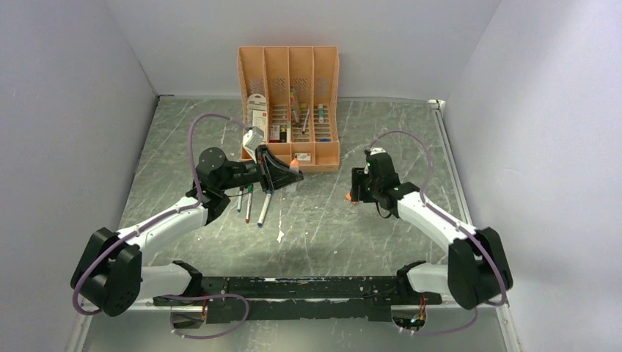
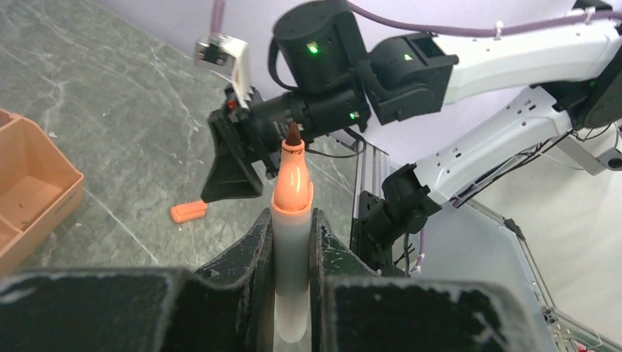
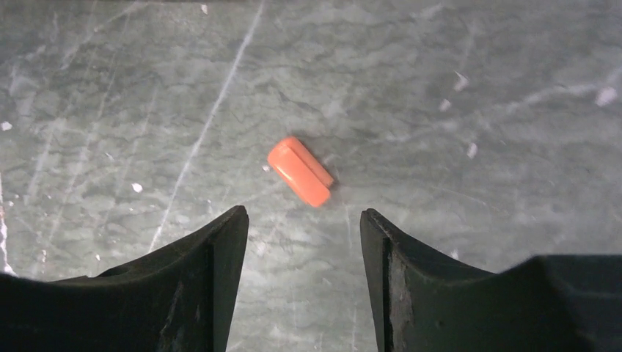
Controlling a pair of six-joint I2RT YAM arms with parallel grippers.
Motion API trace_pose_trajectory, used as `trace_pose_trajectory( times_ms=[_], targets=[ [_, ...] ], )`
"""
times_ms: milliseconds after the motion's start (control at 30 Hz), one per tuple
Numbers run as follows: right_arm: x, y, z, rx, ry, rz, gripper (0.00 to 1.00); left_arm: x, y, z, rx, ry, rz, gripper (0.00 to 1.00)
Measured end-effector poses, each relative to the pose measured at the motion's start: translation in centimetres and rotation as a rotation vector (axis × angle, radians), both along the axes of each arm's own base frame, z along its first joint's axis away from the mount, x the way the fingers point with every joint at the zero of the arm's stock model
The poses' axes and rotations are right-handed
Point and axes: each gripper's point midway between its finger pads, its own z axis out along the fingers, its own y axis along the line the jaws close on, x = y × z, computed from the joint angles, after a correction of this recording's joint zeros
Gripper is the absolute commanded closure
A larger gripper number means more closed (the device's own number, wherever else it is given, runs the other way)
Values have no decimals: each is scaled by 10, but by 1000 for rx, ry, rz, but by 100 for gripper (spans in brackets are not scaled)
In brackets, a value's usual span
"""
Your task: Insert the pens into the pen caps
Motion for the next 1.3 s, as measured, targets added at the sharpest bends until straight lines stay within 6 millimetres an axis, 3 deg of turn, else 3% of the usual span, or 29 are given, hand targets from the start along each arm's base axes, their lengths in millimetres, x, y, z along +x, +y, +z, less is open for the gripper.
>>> trace_pose_trajectory(
  times_ms=[167,367,600,667,733,800,1100,1300],
  targets=[
    [16,13,-11,17,27,40,45,-2,1,-8,21,11,-6,93],
    [20,18,-20,18,36,70,44,-3,1,-12,32,10,-7,93],
    [19,18,-47,-9,105,80,46,-5,2,-18,39,21,-14,93],
    [18,18,-52,-12,118,80,50,-5,2,-18,40,21,-13,93],
    [18,18,-53,-14,121,81,66,-5,2,-19,41,20,-13,93],
    [19,18,-52,-13,113,83,73,-5,2,-19,42,20,-13,93],
    [17,26,-44,36,106,77,49,-1,0,-29,56,49,-15,93],
    [13,28,-41,50,104,81,50,-2,-1,-30,57,54,-22,93]
  ],
)
